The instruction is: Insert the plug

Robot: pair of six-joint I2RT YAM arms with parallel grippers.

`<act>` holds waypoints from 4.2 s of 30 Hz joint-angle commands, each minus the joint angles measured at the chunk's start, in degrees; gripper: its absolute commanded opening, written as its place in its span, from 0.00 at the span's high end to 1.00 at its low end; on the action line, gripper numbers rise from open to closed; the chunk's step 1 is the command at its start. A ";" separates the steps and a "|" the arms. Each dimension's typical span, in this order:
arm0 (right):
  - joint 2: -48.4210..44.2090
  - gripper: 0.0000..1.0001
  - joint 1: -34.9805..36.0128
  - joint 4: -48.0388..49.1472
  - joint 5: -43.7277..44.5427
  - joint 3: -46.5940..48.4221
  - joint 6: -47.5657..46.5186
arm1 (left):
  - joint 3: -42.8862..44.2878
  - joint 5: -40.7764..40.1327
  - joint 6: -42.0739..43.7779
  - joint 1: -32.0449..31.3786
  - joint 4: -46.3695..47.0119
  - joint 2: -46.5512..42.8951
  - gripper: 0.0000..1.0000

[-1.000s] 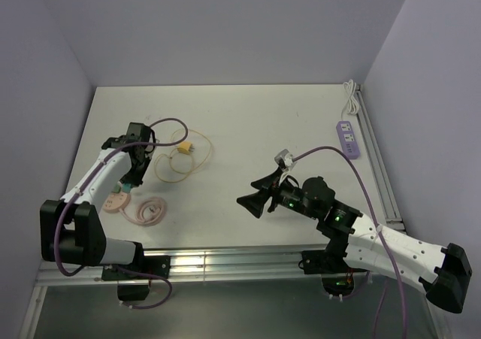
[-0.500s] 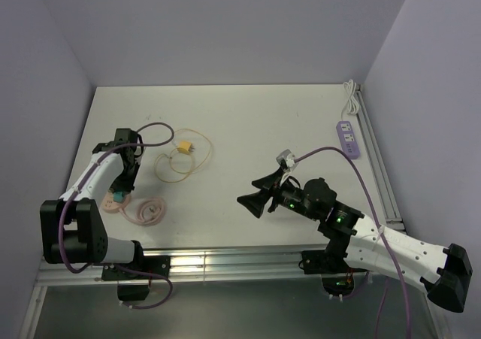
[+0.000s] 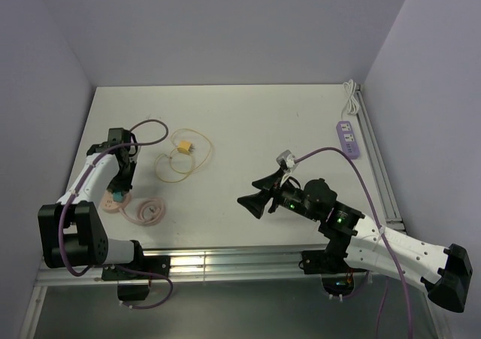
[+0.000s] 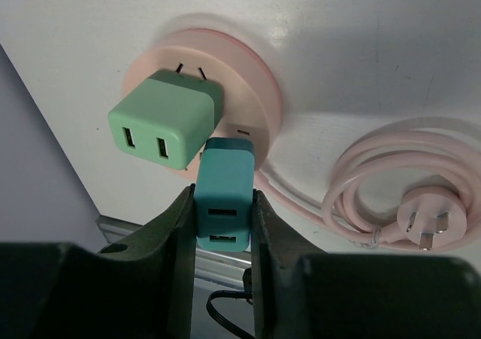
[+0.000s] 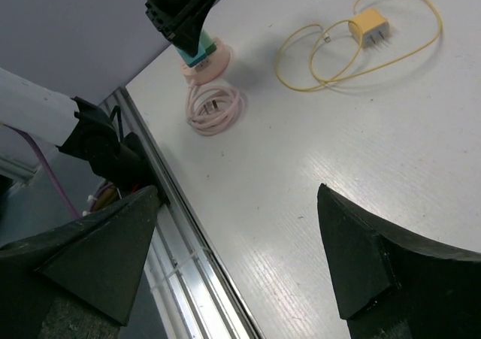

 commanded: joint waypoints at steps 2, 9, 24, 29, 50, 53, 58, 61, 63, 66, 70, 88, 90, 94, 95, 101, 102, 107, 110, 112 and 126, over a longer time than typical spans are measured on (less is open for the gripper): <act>-0.79 0.07 0.61 1.14 1.26 2.56 -1.18 | 1.83 4.14 -0.68 0.40 1.85 -0.81 1.00; -0.53 0.07 0.61 1.32 1.35 2.56 -1.09 | 1.13 3.70 -0.60 0.40 1.68 -1.77 1.00; -1.15 0.07 0.87 0.97 1.43 2.65 -1.09 | -0.45 4.31 -0.60 0.75 1.85 -1.78 1.00; -1.32 0.07 0.96 0.97 1.61 2.56 -1.18 | -0.89 2.65 -0.51 1.19 1.85 -1.77 1.00; -1.76 0.07 1.75 0.70 2.40 2.65 -1.27 | -4.06 9.85 -0.86 5.58 6.95 -0.72 1.00; -1.94 0.07 1.66 0.61 2.49 2.73 -1.27 | -5.81 9.77 -0.51 6.02 8.61 -0.37 1.00; -2.20 0.07 1.75 0.44 2.75 2.73 -1.27 | -5.82 10.20 -0.33 6.72 9.94 1.03 1.00; -2.38 0.07 1.75 0.35 2.93 2.65 -1.27 | -5.64 10.56 -0.25 7.25 10.02 2.27 1.00; -2.46 0.07 1.66 0.35 3.01 2.65 -1.36 | -5.90 10.38 -0.33 7.34 10.11 3.06 1.00; -2.46 0.07 1.84 0.44 3.19 2.65 -1.44 | -6.69 9.77 -0.33 7.43 10.90 3.50 1.00; -2.64 0.07 1.84 0.26 3.63 2.56 -1.53 | -6.96 9.85 -0.16 7.43 11.43 4.81 1.00; -1.23 0.07 1.75 0.26 4.25 2.91 -1.44 | 2.69 19.85 1.16 5.06 7.74 4.56 1.00; -1.23 0.07 1.84 0.35 4.25 2.91 -1.36 | 3.58 22.06 0.72 5.06 8.00 4.47 1.00; -1.59 0.07 1.84 0.26 4.33 2.82 -1.36 | 3.68 22.60 0.72 4.97 8.71 5.51 1.00; -1.59 0.07 1.75 0.26 4.33 2.82 -1.36 | 3.33 22.77 0.89 4.88 8.88 5.78 1.00; -1.59 0.07 1.75 0.26 4.33 2.82 -1.36 | 1.30 23.74 -0.95 4.88 12.13 7.10 1.00; -1.59 0.07 1.75 0.26 4.33 2.82 -1.36 | 1.21 24.09 -1.30 4.88 12.48 7.28 1.00; -1.41 0.07 1.75 0.35 4.42 2.82 -1.27 | -0.19 24.62 -1.39 4.97 14.24 9.82 1.00; -1.24 0.07 1.75 0.35 4.51 2.73 -1.27 | -0.37 24.01 -0.60 5.06 13.98 12.63 1.00; -0.97 0.07 1.66 0.44 4.68 2.73 -1.44 | -0.37 23.13 -0.51 5.06 14.07 13.95 1.00; -0.88 0.07 1.75 0.35 5.21 2.64 -1.44 | 0.68 22.33 0.89 8.48 12.58 23.88 1.00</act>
